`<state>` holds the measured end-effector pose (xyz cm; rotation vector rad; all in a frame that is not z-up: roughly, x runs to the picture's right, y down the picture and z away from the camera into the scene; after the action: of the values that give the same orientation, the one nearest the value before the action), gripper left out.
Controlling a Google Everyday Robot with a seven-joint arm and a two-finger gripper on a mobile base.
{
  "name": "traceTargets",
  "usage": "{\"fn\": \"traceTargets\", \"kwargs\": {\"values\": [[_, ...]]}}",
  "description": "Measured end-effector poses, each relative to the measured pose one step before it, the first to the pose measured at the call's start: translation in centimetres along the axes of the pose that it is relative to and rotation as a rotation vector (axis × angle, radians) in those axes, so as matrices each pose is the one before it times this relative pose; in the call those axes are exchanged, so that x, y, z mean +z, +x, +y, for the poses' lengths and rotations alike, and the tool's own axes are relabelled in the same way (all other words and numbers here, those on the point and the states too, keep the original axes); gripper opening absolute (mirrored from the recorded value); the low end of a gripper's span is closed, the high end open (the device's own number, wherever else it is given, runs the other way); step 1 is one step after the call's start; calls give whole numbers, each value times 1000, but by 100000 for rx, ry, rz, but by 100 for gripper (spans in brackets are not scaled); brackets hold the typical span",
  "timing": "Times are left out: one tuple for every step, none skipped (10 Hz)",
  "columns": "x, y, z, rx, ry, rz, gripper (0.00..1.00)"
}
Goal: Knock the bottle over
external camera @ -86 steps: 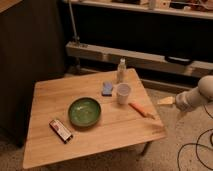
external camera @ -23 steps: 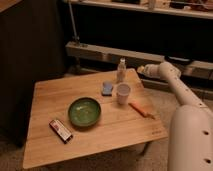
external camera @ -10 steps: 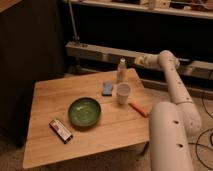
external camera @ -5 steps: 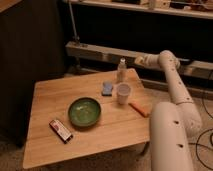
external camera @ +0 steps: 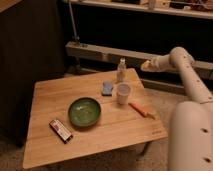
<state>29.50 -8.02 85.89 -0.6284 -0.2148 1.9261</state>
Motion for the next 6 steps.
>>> {"fn": "traceTargets", "kwargs": {"values": [[-2155, 1833, -1187, 4361, -81, 3954, 28], [-1926, 1359, -1102, 3499, -486, 3656, 28], [-1957, 1654, -1421, 3419, -556, 4045, 28], [-1361, 772, -1054, 809, -326, 2115, 28], [-724, 330, -638, -92, -543, 2225, 28], [-437, 315, -182, -1597, -1310, 2847, 28]]}}
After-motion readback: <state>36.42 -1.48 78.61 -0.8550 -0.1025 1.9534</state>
